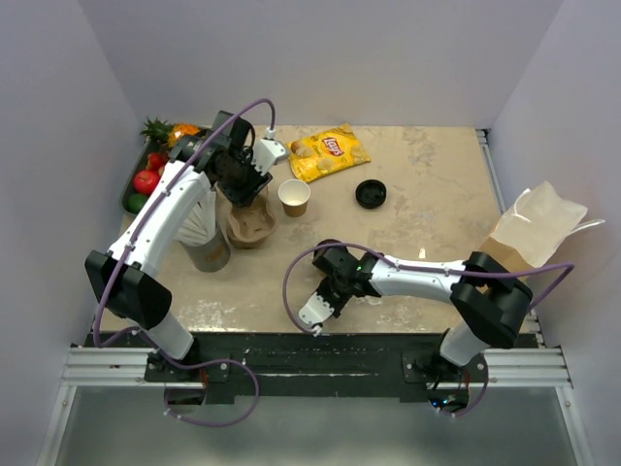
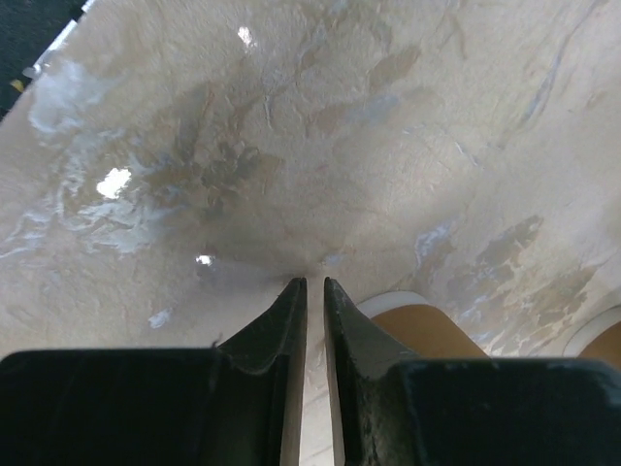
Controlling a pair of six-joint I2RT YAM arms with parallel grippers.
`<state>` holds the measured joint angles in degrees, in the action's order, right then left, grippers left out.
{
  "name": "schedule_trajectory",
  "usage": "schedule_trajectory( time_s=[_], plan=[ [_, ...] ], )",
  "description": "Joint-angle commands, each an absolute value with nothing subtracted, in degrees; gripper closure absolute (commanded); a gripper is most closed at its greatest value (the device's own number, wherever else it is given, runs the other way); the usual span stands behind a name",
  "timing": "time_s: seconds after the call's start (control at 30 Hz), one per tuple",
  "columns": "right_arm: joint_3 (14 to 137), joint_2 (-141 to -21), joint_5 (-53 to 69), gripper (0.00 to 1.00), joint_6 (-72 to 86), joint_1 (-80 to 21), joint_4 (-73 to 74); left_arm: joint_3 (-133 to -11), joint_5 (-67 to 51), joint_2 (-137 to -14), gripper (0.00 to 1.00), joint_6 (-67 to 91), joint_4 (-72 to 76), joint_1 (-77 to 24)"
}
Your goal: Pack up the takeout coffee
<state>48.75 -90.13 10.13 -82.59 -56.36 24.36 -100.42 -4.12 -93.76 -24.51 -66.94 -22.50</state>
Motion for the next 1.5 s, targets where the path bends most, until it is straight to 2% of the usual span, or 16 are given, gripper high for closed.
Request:
schedule_trajectory(
  time_s=[0.0, 0.53, 0.8, 1.0, 1.1, 1.27, 1.4, 1.47],
  plan=[
    [49.92, -92.1, 5.55, 0.84, -83.94, -56.6, 21.71, -101.87, -4.66, -91.93, 0.61, -23.12, -66.01, -21.97],
    [56.77, -101.6, 2.99, 0.83, -91.4, -44.92, 19.42, -101.07, -4.66, -91.05, 0.6, -22.68, -66.01, -21.88],
    [58.98, -103.98, 4.39, 0.82, -90.97, -43.51, 18.28, -100.81, -4.74, -90.79, 0.6, -22.76, -66.18, -21.88],
    [55.38, -95.82, 6.76, 0.78, -88.25, -43.5, 24.42, -97.56, -10.36, -88.78, 0.6, -22.06, -66.27, -21.97],
    [52.74, -85.46, 9.05, 0.73, -85.79, -43.42, 30.74, -94.32, -15.81, -86.58, 0.6, -21.01, -66.09, -22.06],
    [54.3, -68.94, 10.2, 0.62, -68.15, -43.5, 34.54, -85.63, -26.27, -81.75, 0.61, -20.74, -59.09, -24.77],
    [61.33, -65.75, 3.53, 0.57, -44.2, -42.63, 32.17, -78.06, -24.79, -79.63, 0.61, -23.2, -53.97, -36.09],
    [67.28, -66.09, 0.81, 0.54, -37.3, -41.4, 31.73, -74.03, -24.87, -79.89, 0.61, -23.47, -52.31, -37.7]
  ],
)
